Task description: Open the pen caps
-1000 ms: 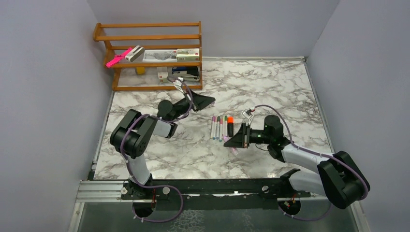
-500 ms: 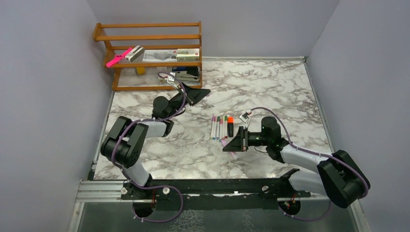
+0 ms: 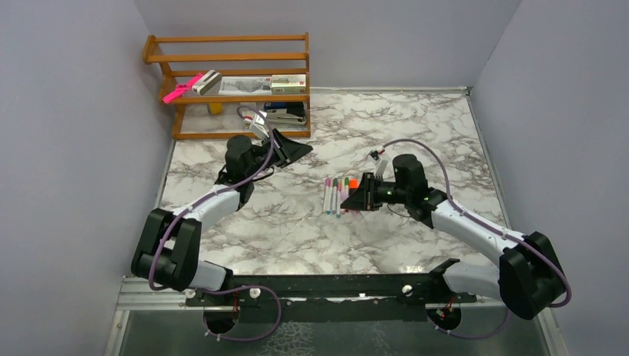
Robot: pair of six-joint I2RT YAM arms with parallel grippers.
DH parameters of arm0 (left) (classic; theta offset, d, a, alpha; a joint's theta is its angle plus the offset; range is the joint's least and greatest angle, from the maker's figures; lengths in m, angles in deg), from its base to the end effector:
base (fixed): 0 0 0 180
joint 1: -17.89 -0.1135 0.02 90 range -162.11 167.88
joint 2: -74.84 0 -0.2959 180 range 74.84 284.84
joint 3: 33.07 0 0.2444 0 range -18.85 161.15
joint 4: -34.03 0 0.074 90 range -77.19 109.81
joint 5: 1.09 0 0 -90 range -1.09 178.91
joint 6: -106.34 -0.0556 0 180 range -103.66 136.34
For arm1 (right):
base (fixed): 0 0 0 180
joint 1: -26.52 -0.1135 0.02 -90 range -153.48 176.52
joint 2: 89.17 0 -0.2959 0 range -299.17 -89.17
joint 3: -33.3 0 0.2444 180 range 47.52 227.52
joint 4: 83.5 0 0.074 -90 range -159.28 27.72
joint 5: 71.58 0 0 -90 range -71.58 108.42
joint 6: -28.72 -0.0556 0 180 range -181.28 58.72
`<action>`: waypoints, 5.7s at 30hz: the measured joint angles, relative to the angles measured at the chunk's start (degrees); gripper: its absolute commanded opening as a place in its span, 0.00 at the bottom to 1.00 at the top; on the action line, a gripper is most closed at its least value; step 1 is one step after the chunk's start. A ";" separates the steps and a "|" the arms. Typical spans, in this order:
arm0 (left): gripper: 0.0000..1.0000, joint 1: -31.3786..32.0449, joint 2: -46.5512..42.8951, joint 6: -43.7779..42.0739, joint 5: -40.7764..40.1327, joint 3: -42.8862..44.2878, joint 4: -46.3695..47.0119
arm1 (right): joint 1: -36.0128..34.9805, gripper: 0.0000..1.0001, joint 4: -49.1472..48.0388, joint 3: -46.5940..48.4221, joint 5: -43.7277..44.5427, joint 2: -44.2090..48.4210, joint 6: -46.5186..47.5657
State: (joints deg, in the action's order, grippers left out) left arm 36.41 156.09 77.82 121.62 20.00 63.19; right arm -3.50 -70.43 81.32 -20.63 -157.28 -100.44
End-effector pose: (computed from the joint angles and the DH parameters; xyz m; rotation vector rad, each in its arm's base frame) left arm 0.2855 -0.1273 0.2926 -0.1506 1.7717 -1.4971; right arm 0.1879 0.1491 0.2400 -0.2583 2.3421 1.3865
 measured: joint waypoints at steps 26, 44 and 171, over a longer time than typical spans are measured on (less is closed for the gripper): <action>0.09 -9.57 -1.99 -26.29 -2.27 19.78 -59.49 | 14.45 0.01 30.84 23.87 31.91 -16.68 9.57; 0.11 -12.90 3.52 -37.05 -10.34 14.91 -66.60 | 15.91 0.01 30.75 22.45 53.33 -22.99 16.00; 0.99 -12.02 -12.63 -38.25 -0.72 15.72 -77.13 | -4.61 0.28 31.08 29.22 42.93 -34.01 7.43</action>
State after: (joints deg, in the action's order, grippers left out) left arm 24.39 143.46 39.57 120.90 35.71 -13.94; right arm -8.11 -39.35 110.54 22.30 -191.29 -93.00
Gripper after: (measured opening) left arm 0.992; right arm 0.356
